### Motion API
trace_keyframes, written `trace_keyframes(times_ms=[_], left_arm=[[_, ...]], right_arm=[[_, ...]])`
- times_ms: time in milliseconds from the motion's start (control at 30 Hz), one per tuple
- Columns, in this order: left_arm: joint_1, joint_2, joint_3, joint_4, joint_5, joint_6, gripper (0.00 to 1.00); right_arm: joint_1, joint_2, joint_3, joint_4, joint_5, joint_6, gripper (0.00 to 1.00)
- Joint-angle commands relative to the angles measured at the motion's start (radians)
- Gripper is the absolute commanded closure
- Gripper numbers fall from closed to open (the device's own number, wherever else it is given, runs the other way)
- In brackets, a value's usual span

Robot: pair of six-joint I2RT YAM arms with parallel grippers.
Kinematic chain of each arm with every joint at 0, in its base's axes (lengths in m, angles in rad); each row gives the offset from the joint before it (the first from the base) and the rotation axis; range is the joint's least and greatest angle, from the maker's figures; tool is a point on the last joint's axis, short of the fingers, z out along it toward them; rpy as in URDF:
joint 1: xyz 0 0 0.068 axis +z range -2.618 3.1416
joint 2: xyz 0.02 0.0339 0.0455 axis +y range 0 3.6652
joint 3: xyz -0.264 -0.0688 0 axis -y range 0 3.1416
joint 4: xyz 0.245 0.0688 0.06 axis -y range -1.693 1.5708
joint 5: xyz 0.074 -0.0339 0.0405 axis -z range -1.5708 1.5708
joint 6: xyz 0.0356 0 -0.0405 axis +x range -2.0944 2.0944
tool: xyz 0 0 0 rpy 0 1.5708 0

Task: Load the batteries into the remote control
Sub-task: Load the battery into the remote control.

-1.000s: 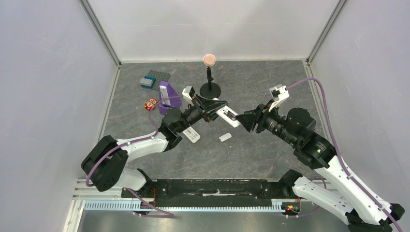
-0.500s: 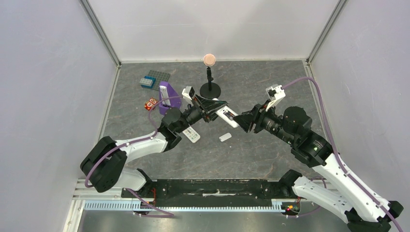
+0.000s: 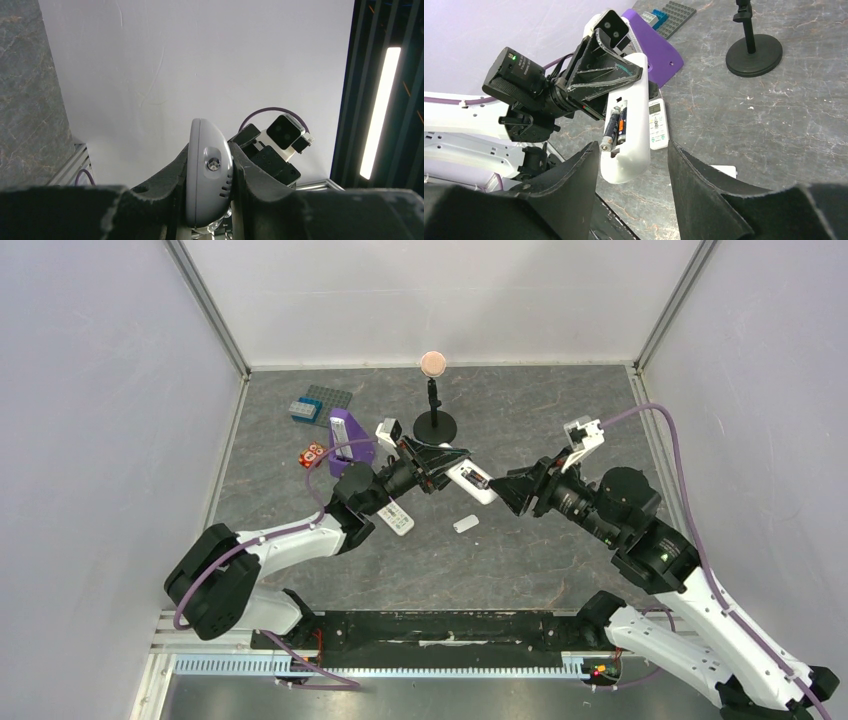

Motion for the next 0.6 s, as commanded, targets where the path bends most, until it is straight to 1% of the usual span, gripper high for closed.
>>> trace_keyframes(times_ms=[0, 100, 267, 467, 567], left_arm=[[0.001, -0.03, 0.022, 0.02, 0.001, 0.037, 0.98], [0.001, -0.031, 0.021, 0.02, 0.001, 0.036, 0.98], [0.001, -0.033, 0.022, 0.018, 0.001, 0.036, 0.98], [0.001, -0.037, 0.02, 0.015, 0.005, 0.038, 0.98], [0.0, -0.037, 0.019, 0.014, 0.005, 0.039, 0.98]], right_arm=[[-0.001, 0.008, 0.001, 0.057, -0.077, -0.026, 0.45], [0.0, 0.013, -0.015, 0.075, -0.119, -0.03, 0.45], [0.001, 0.022, -0.021, 0.076, -0.118, -0.032, 0.47], [0.0, 0.035, -0.028, 0.077, -0.104, -0.024, 0.54], [0.0, 0.038, -0.029, 0.079, -0.108, -0.023, 0.54]])
